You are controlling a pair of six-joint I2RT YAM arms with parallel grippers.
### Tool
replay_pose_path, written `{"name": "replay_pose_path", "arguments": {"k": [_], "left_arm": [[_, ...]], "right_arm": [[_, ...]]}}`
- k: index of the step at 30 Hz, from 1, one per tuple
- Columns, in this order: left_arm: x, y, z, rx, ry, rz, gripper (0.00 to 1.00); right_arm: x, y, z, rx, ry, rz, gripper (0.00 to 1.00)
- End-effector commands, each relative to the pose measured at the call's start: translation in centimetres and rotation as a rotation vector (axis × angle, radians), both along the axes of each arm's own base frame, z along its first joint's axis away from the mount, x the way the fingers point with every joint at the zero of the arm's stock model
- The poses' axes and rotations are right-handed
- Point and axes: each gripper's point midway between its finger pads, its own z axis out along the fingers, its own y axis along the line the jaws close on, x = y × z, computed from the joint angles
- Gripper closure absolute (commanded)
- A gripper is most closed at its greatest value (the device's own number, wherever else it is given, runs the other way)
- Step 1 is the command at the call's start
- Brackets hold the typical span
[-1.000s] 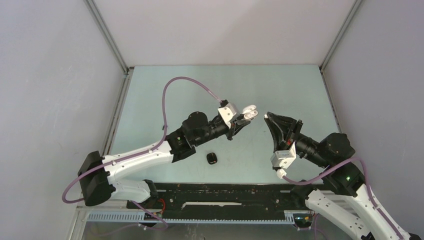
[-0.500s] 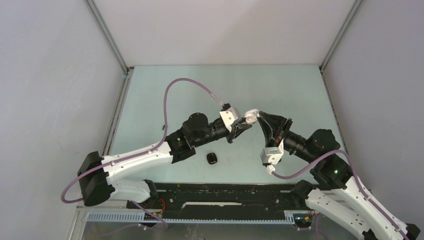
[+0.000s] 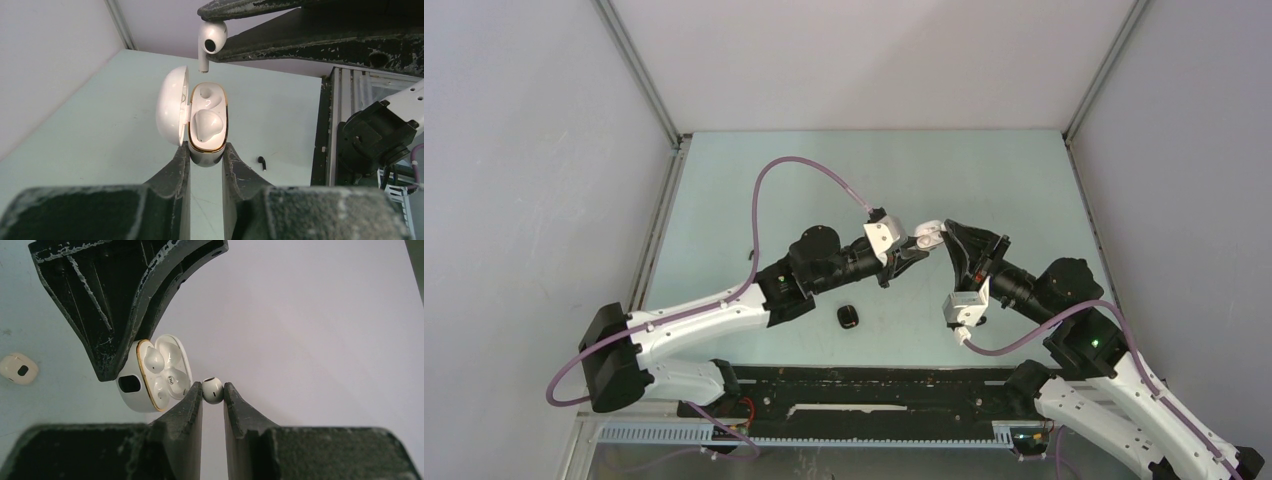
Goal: Insert the wireless bluetooth earbuds into the charging case
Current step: Place the earbud in the charging case.
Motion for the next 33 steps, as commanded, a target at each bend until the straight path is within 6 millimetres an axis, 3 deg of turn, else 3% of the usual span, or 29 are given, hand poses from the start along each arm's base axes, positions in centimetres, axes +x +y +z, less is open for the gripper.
{"name": "replay_pose_path", "arguments": {"k": [1,33], "left_arm": [[-0.5,0.6,2.5,-0.066,-0.058,-0.004,1.00],[-0.3,0.6,2.7,-0.073,-0.066,0.000,1.00]], "right_arm": [[0.2,-0.1,-0.1,-0.011,-0.007,-0.014,1.00],[0.0,0.3,-3.7,-0.111,0.092,0.011,1.00]]}}
